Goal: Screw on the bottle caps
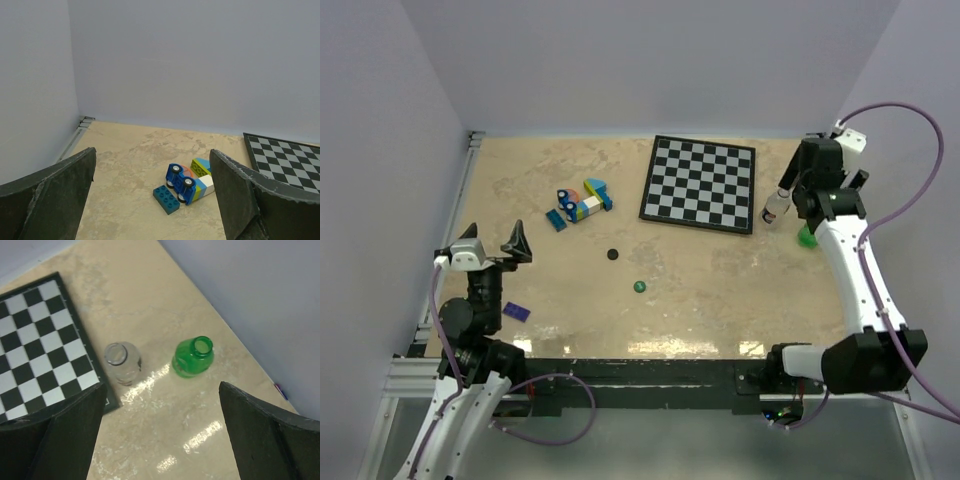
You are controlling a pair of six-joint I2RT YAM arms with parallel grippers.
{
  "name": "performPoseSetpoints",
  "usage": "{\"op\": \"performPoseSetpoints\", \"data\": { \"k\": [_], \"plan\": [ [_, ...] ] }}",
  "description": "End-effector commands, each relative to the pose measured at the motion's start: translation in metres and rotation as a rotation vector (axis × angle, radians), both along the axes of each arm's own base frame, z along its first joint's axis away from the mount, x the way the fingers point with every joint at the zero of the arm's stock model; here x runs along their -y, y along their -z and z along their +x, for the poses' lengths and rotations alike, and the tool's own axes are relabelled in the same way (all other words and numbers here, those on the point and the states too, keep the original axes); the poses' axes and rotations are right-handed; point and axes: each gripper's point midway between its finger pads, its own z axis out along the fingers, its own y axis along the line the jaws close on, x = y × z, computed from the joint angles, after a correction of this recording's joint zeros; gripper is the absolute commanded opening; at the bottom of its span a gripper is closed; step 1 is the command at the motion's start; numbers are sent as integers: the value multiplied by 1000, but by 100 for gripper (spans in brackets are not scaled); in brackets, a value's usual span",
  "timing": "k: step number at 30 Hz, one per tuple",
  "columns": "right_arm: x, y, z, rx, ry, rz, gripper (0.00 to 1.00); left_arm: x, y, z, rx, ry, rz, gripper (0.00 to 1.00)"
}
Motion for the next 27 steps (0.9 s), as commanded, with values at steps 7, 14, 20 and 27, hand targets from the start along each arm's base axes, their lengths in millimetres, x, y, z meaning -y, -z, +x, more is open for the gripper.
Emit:
{"op": "performPoseSetpoints", "data": {
  "k": [7,14,20,27],
  "plan": [
    [75,23,19,-123,208,60,99,3,-9,-5,51,11,-1,100],
    [95,64,33,-198,168,180,90,3,-10,-7,59,14,-1,100],
    [91,87,39,-254,125,224,81,3,-9,-6,58,10,5,100],
    [91,100,36,-278,124,232,68,4,-6,-4,49,13,10,100]
  ]
}}
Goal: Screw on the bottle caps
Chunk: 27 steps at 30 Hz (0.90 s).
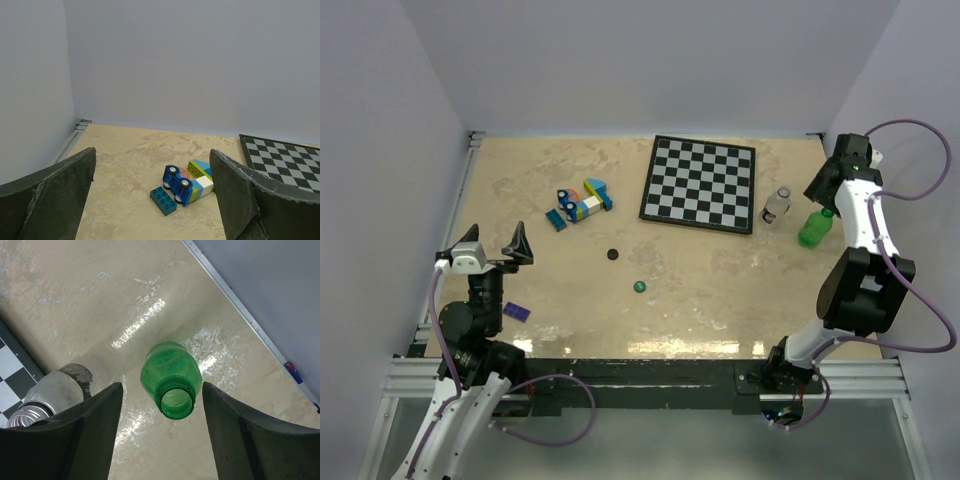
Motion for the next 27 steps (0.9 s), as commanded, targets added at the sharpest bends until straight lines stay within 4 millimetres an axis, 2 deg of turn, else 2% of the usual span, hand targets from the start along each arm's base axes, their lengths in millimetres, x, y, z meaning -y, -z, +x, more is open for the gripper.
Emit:
{"op": "performPoseSetpoints", "data": {
  "k": [1,15,22,27],
  "plan": [
    [1,-9,5,35,-10,0,67,-1,-6,-1,28,-7,10,100],
    [5,8,-2,-16,8,-7,62,0,-4,1,23,-4,14,100],
    [5,7,-4,-20,9,-15,52,1,-4,1,24,2,16,100],
    [7,3,-8,-20,20,-28,38,2,-5,0,25,5,16,100]
  ]
}}
